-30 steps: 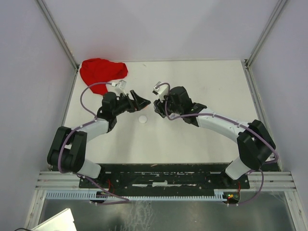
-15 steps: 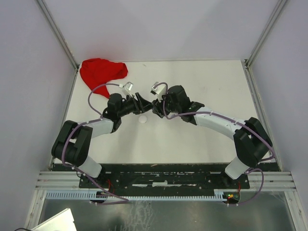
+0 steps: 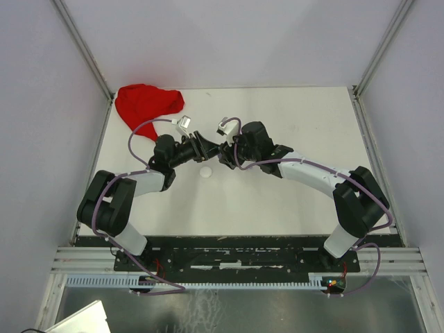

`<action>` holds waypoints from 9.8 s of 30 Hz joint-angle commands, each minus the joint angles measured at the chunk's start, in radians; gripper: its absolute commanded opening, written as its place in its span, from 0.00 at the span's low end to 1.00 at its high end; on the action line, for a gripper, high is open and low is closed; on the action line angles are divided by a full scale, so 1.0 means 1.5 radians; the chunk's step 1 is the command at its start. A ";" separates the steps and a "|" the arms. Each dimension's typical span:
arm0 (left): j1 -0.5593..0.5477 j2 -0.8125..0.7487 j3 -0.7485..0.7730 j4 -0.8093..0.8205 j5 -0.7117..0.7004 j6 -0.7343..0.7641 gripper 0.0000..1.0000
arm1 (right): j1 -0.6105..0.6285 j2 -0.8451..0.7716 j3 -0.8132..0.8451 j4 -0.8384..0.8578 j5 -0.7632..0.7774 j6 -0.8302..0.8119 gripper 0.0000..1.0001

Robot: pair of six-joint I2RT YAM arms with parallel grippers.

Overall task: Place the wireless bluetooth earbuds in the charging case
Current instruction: Open the charging case, then pick up the earbud from the center of the board.

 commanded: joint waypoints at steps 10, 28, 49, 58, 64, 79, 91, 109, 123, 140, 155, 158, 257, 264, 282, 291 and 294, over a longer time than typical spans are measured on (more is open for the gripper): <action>-0.003 0.030 -0.009 0.084 0.036 -0.045 0.60 | -0.005 -0.002 0.039 0.028 -0.017 -0.002 0.07; -0.003 0.037 -0.016 0.118 0.043 -0.070 0.42 | -0.007 0.004 0.042 0.028 -0.014 -0.006 0.07; -0.002 0.034 -0.026 0.142 0.026 -0.088 0.03 | -0.015 -0.001 0.044 0.033 -0.011 0.000 0.42; 0.004 0.054 -0.023 0.145 0.006 -0.104 0.03 | -0.021 -0.066 0.034 0.015 0.010 0.021 0.94; 0.009 0.067 -0.017 0.153 0.003 -0.117 0.03 | -0.037 -0.122 0.035 -0.033 0.126 0.102 0.99; 0.008 0.073 -0.014 0.201 0.004 -0.164 0.03 | -0.038 -0.067 0.043 -0.068 0.172 0.143 1.00; 0.008 0.086 -0.023 0.266 0.010 -0.212 0.03 | -0.038 -0.021 0.048 -0.048 0.153 0.153 0.99; 0.095 0.095 -0.067 0.352 -0.029 -0.308 0.03 | -0.076 0.110 0.208 -0.253 0.259 0.146 0.90; 0.096 0.091 -0.096 0.357 -0.006 -0.306 0.03 | -0.105 0.348 0.507 -0.471 0.167 0.014 0.68; 0.096 0.118 -0.099 0.391 0.000 -0.329 0.03 | -0.109 0.429 0.570 -0.483 0.133 -0.026 0.56; 0.097 0.119 -0.100 0.390 -0.001 -0.328 0.03 | -0.111 0.473 0.616 -0.479 0.134 -0.020 0.54; 0.096 0.120 -0.100 0.390 -0.001 -0.328 0.03 | -0.110 0.476 0.618 -0.475 0.136 -0.020 0.53; 0.097 0.147 -0.099 0.436 -0.001 -0.360 0.03 | -0.158 0.496 0.578 -0.451 0.140 0.085 0.44; 0.096 0.152 -0.101 0.449 -0.001 -0.368 0.03 | -0.158 0.495 0.569 -0.449 0.138 0.092 0.43; 0.096 0.158 -0.105 0.466 0.001 -0.378 0.03 | -0.158 0.471 0.531 -0.442 0.145 0.102 0.42; 0.097 0.159 -0.107 0.472 -0.001 -0.380 0.03 | -0.158 0.458 0.516 -0.443 0.147 0.104 0.42; 0.096 0.160 -0.108 0.476 0.000 -0.383 0.03 | -0.158 0.454 0.512 -0.443 0.148 0.104 0.41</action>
